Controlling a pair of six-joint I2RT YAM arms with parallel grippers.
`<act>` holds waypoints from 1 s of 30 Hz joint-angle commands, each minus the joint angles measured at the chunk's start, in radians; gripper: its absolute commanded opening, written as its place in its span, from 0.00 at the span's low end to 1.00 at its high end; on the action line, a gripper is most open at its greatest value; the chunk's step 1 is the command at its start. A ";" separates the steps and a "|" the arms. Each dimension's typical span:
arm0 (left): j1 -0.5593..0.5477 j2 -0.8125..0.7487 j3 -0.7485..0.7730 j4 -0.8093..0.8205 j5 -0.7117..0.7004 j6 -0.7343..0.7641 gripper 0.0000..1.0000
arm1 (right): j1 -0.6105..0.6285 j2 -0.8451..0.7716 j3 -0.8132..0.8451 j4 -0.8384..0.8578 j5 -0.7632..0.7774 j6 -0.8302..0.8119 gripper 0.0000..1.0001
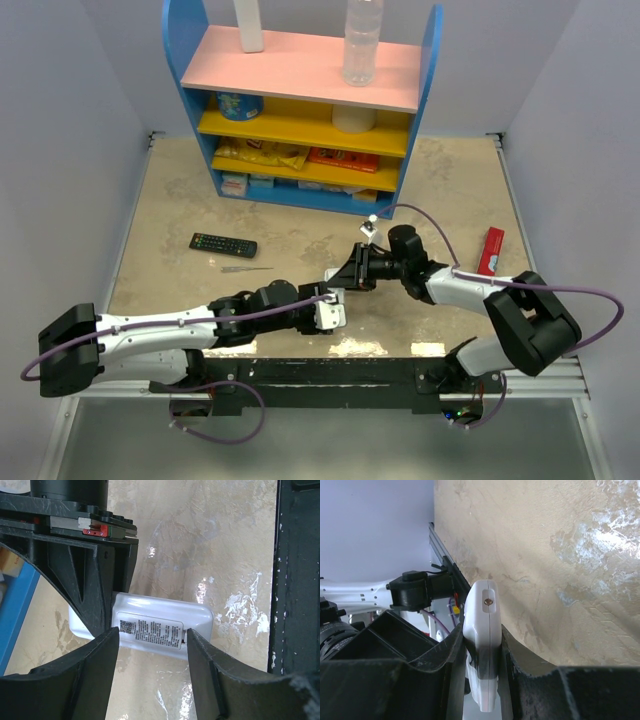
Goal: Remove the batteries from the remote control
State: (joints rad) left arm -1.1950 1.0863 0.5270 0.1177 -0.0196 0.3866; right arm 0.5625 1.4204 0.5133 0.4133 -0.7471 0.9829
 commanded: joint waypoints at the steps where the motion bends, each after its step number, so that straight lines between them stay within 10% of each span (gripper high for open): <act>1: 0.000 0.003 0.004 0.102 -0.071 0.046 0.61 | 0.030 0.006 0.004 0.050 -0.061 0.023 0.00; 21: 0.000 -0.052 -0.009 0.105 -0.163 0.055 0.61 | 0.031 0.012 0.016 -0.014 -0.046 -0.018 0.00; 30: 0.000 -0.144 -0.004 -0.004 0.056 -0.064 0.65 | 0.031 0.006 0.037 -0.041 -0.054 -0.026 0.00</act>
State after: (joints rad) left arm -1.1961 0.9798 0.5251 0.1226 -0.0803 0.3878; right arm 0.5938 1.4338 0.5140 0.3668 -0.7593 0.9737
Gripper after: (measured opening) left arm 0.647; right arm 0.291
